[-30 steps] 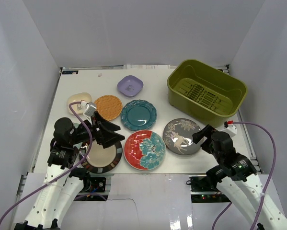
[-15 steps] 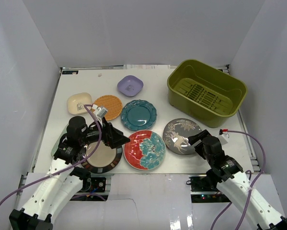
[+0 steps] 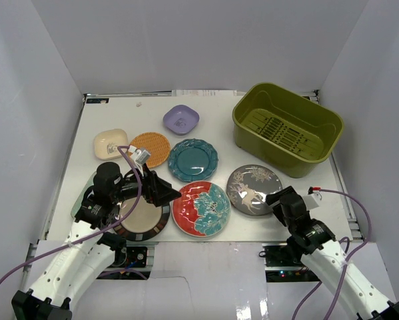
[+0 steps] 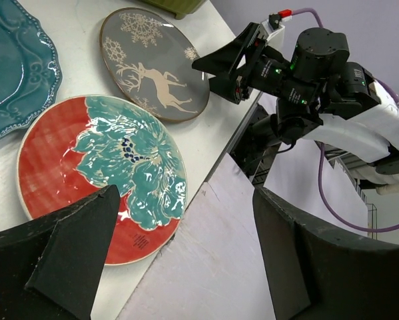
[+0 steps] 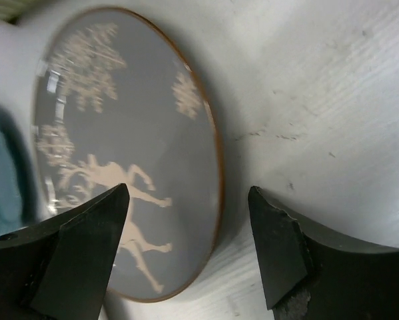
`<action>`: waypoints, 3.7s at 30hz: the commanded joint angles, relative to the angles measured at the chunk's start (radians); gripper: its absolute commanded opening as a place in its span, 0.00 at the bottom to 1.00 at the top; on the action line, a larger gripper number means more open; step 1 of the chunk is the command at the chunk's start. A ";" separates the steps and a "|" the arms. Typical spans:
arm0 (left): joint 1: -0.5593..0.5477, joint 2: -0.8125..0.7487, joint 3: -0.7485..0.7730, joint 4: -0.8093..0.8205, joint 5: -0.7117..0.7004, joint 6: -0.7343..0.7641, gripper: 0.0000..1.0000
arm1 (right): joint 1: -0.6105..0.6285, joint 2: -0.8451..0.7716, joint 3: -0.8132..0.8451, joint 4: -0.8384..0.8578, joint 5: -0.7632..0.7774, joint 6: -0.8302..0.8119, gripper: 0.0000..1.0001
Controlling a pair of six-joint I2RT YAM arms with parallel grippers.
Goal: Place the plates into the plastic bin on the countertop
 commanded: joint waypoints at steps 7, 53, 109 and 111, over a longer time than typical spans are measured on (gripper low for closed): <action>-0.005 0.019 0.004 -0.010 -0.013 0.013 0.90 | 0.000 -0.018 -0.197 0.273 -0.075 0.105 0.64; -0.004 0.189 0.178 -0.047 -0.214 -0.040 0.84 | 0.000 0.205 0.563 0.449 -0.349 -0.268 0.08; -0.004 0.344 0.081 -0.042 -0.590 -0.202 0.84 | -0.702 1.102 0.700 0.680 -0.548 -0.523 0.16; -0.004 0.371 0.083 -0.002 -0.622 -0.227 0.83 | -0.700 1.106 0.709 0.638 -0.533 -0.557 0.28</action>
